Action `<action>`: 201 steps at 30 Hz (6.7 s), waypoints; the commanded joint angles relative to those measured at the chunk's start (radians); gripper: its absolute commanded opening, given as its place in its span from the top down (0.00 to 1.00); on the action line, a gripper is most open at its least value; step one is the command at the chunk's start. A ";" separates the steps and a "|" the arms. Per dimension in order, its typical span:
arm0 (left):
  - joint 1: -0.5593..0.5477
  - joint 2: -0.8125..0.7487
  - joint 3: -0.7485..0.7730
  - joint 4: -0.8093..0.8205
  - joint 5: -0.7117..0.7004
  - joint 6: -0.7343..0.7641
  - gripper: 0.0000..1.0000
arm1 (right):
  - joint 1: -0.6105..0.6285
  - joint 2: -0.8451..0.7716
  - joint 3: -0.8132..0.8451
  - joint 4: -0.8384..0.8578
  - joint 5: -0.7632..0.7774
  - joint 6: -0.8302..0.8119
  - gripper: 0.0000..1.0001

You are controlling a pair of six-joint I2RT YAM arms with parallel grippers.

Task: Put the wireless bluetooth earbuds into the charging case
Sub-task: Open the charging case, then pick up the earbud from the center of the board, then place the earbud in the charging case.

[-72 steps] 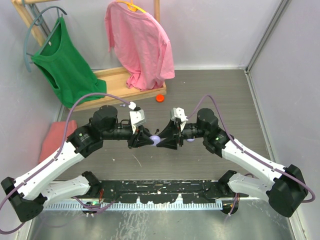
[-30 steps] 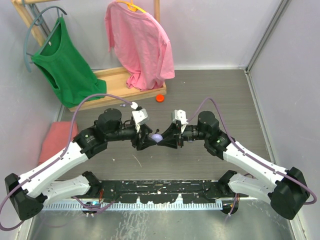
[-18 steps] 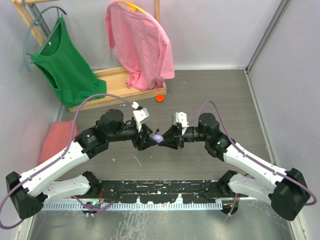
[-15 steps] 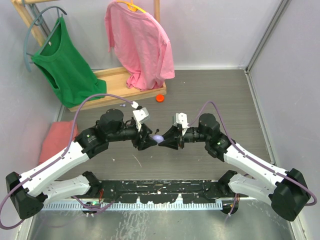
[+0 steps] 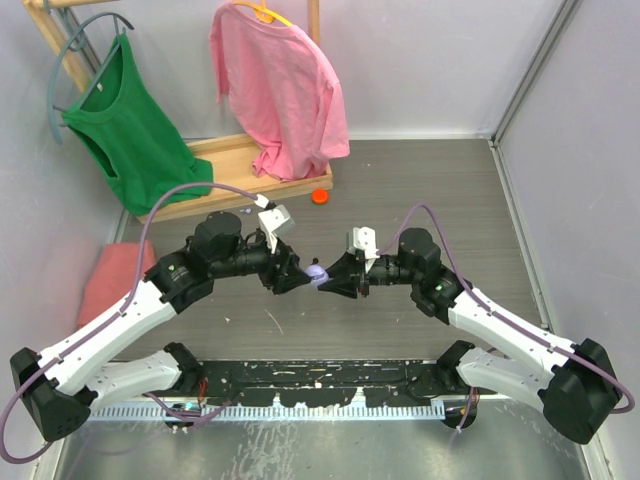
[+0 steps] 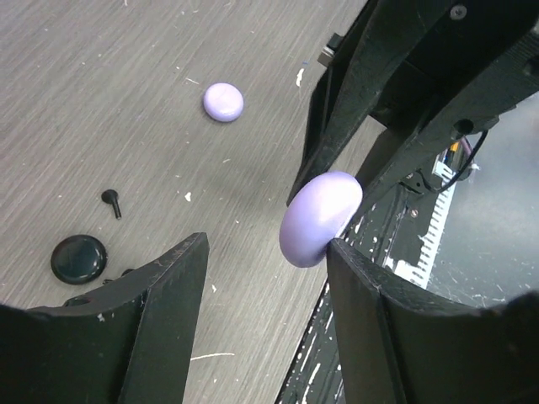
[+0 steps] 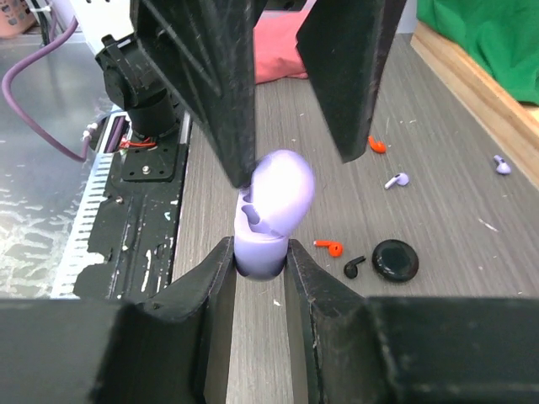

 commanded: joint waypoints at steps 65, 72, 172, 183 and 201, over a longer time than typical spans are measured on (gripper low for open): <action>0.372 0.833 0.399 -0.462 -0.581 -0.272 0.48 | 0.009 -0.076 -0.388 0.565 0.392 0.115 0.99; 0.410 0.883 0.409 -0.429 -0.529 -0.277 0.57 | 0.009 -0.066 -0.387 0.565 0.385 0.121 0.99; -0.072 -0.052 -0.148 0.312 -0.695 -0.464 0.87 | 0.075 0.199 -0.363 0.933 0.584 0.016 0.99; -0.211 -0.010 -0.182 0.514 -0.719 -0.402 0.87 | 0.078 0.230 -0.364 1.029 0.566 -0.012 0.99; -0.316 0.125 -0.167 0.678 -0.749 -0.253 0.87 | 0.081 0.218 -0.374 1.042 0.554 -0.021 0.99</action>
